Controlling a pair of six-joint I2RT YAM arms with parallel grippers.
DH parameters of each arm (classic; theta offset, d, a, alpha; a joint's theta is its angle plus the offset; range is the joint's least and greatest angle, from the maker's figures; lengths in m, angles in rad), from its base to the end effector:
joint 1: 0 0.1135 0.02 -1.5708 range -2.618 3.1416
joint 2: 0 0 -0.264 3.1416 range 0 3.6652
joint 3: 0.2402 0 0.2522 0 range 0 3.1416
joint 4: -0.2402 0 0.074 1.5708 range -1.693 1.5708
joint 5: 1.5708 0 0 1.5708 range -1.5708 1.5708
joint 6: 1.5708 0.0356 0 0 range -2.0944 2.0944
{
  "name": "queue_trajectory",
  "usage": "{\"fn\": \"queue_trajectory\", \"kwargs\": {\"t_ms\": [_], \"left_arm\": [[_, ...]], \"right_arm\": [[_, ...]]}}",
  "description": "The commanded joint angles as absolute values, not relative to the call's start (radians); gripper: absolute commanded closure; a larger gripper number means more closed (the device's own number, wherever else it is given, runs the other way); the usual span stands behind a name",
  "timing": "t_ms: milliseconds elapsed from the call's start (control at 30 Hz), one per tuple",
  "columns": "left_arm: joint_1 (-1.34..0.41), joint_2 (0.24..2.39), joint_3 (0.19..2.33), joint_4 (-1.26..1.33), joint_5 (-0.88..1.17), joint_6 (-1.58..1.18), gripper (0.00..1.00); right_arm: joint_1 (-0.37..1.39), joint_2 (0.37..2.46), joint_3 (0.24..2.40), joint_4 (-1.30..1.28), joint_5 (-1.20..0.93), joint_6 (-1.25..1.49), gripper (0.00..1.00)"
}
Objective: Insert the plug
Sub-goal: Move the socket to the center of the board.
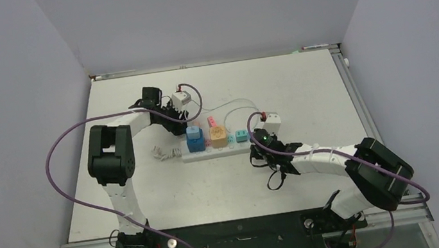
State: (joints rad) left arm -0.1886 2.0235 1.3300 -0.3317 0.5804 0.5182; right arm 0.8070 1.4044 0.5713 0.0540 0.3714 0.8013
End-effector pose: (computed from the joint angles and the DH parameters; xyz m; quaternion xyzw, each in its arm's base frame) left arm 0.4050 -0.0972 0.1518 0.3917 0.8390 -0.2295 0.2999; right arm 0.1903 0.1801 0.1576 0.0686 0.9070 0.1548 0.3856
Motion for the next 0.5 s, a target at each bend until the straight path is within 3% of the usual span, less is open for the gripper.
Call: {"fn": "queue_trajectory", "kwargs": {"t_ms": [0, 467], "left_arm": [[-0.154, 1.929, 1.324, -0.45, 0.588, 0.662, 0.5], [-0.165, 1.75, 1.129, -0.644, 0.642, 0.849, 0.52]], "right_arm": [[0.711, 1.459, 0.626, 0.022, 0.371, 0.779, 0.95], [0.504, 1.621, 0.833, 0.092, 0.228, 0.599, 0.95]]}}
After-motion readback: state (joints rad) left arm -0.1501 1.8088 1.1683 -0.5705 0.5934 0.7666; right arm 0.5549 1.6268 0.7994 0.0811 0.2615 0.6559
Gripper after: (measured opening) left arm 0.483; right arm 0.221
